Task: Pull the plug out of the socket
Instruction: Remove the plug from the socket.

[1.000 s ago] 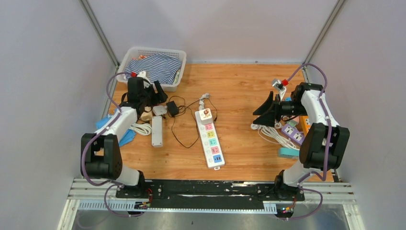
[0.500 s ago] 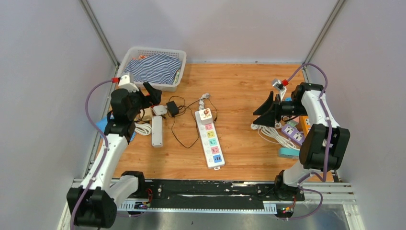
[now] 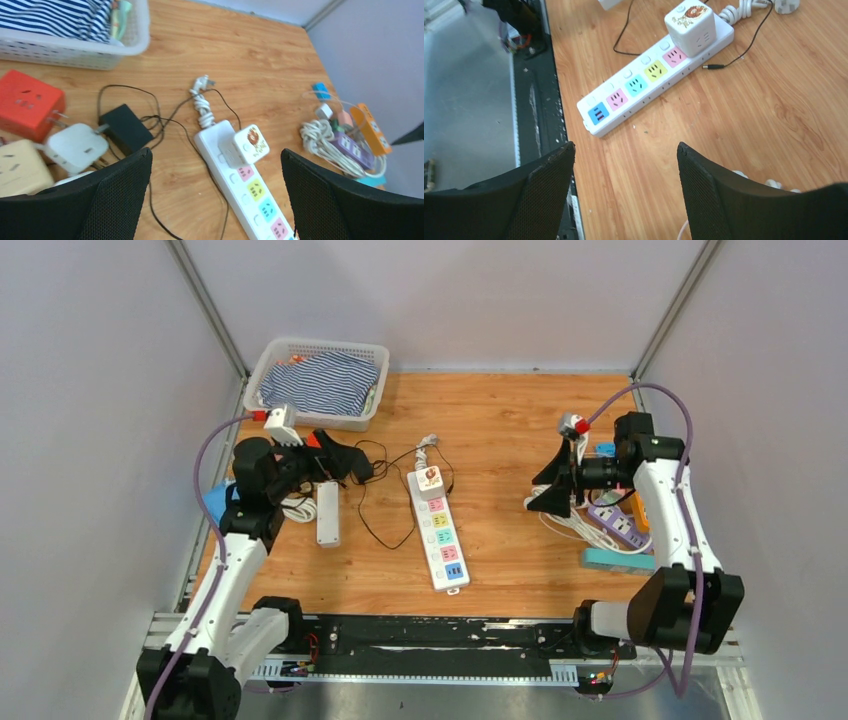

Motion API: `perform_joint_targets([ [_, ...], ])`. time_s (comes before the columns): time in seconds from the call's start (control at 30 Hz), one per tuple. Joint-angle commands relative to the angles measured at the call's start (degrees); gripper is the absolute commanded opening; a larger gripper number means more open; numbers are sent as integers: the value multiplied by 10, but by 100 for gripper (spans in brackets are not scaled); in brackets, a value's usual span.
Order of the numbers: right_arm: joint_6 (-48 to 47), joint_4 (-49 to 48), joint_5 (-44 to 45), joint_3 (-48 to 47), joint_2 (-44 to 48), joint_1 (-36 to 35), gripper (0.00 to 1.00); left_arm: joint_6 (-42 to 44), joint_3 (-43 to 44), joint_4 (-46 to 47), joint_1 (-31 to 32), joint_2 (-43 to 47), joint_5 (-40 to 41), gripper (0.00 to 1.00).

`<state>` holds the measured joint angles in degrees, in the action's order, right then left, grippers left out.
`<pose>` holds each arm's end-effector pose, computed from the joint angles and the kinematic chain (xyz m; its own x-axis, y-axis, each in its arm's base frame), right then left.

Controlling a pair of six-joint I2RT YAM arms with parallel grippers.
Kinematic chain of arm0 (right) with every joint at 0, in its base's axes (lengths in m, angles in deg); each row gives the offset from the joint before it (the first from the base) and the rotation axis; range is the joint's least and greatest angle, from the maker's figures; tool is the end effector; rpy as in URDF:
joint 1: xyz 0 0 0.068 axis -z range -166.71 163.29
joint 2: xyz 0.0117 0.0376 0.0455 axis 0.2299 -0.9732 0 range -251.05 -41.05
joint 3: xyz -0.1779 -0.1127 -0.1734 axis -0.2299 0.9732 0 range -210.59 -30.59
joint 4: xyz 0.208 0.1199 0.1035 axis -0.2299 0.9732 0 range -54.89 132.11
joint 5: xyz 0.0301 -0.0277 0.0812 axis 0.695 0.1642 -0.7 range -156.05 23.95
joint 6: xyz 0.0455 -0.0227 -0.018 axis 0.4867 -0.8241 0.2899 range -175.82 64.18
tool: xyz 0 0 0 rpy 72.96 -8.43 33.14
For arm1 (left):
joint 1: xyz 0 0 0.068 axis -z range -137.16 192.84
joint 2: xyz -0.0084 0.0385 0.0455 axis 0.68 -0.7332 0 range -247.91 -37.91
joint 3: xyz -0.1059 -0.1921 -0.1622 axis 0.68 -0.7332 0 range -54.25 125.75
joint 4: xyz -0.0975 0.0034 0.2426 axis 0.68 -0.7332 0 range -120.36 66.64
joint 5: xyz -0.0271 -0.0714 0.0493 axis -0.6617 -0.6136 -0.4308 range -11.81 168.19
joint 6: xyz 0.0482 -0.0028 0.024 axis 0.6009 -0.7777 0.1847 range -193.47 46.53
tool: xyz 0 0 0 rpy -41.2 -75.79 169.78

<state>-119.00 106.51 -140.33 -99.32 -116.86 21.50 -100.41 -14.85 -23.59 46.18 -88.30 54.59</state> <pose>0.2251 0.0023 0.3168 -0.3022 -0.2007 -0.9319 -0.9339 0.2582 0.2472 0.2070 -0.0264 0.3083 -0.3749 -0.3941 -0.8391 0.3090 0.8003 -0.5139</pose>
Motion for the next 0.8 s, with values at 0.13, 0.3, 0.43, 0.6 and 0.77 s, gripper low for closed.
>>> perform_joint_targets([
  [0.13,196,-195,169,32,63,-147,77,58,3,0,147,-13,28,100],
  [0.3,189,-212,160,51,55,-193,76,130,28,-8,214,-60,58,100],
  [0.43,172,-225,140,103,65,-197,77,189,72,-28,256,-117,101,100],
  [0.6,169,-237,148,118,72,-197,77,282,151,-92,329,-224,193,100],
  [0.77,163,-236,154,122,68,-197,77,335,249,-176,355,-327,231,100],
])
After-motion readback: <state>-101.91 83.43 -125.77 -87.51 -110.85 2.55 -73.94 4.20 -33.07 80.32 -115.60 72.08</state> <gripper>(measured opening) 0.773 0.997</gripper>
